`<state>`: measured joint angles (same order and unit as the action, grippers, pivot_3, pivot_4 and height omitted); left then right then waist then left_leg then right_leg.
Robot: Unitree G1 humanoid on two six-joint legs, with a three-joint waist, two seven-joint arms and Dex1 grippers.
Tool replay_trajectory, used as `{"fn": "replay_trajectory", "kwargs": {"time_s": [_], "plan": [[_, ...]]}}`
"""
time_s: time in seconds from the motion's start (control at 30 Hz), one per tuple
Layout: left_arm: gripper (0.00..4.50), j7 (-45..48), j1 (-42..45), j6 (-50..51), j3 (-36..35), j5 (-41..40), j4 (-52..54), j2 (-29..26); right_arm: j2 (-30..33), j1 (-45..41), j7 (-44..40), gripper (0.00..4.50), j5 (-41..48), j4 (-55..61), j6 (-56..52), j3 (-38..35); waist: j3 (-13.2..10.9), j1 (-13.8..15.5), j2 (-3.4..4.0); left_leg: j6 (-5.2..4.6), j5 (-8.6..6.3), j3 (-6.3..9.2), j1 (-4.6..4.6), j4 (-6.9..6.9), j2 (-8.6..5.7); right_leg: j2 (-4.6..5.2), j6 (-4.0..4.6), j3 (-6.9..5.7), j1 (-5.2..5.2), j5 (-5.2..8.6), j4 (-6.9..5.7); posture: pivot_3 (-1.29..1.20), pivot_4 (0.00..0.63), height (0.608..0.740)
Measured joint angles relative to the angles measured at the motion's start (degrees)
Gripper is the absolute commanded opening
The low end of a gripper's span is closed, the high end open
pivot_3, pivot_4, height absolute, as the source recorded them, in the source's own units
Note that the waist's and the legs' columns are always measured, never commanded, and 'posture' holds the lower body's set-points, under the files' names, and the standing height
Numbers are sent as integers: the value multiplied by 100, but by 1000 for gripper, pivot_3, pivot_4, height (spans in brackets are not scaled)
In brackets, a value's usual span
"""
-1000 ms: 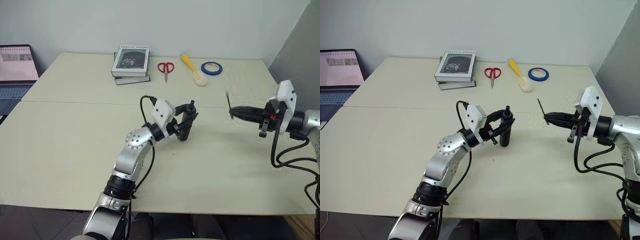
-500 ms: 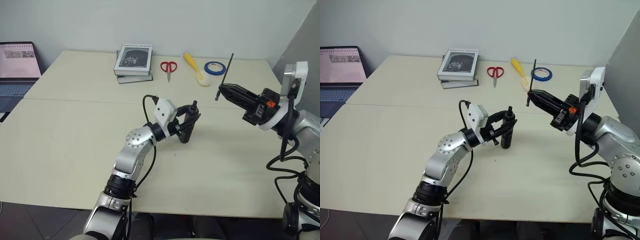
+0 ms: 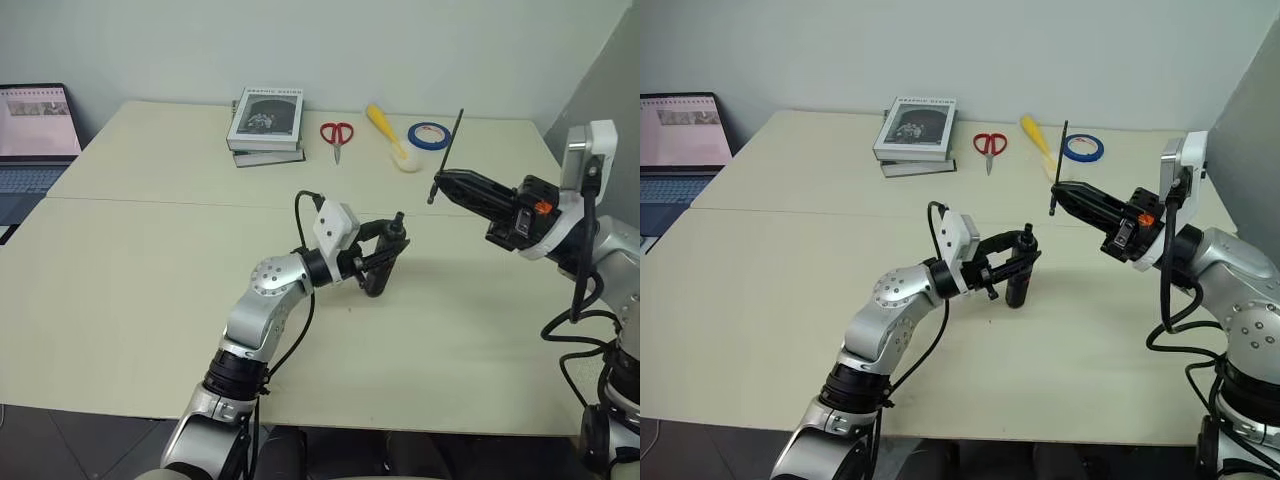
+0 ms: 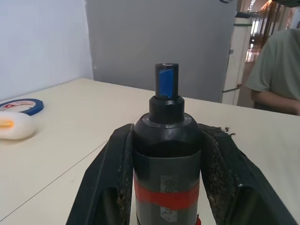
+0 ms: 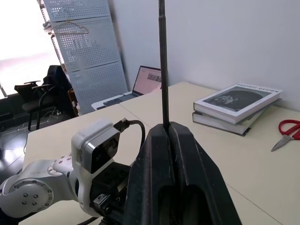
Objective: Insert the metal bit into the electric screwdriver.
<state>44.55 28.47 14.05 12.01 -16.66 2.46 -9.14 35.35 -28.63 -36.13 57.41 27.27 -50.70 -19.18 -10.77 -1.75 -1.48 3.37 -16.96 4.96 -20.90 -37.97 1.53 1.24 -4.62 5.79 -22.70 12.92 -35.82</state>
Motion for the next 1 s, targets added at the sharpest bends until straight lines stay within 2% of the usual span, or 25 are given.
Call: {"fn": "replay_trajectory", "kwargs": {"time_s": [0.63,1.0], "plan": [[1643,349,-10,-280,124,97,-33,-74,59,-371,-1056,0,-623,-1071,789,924,0,-1,0,0,0,0,0,0,1,0,0,-1,0,1,4,0,150,740],[1643,362,14,-287,108,93,-82,-111,44,-326,-1259,0,-731,-1096,973,1005,0,-2,0,0,0,0,0,0,1,0,-1,-1,0,1,4,0,150,740]]}}
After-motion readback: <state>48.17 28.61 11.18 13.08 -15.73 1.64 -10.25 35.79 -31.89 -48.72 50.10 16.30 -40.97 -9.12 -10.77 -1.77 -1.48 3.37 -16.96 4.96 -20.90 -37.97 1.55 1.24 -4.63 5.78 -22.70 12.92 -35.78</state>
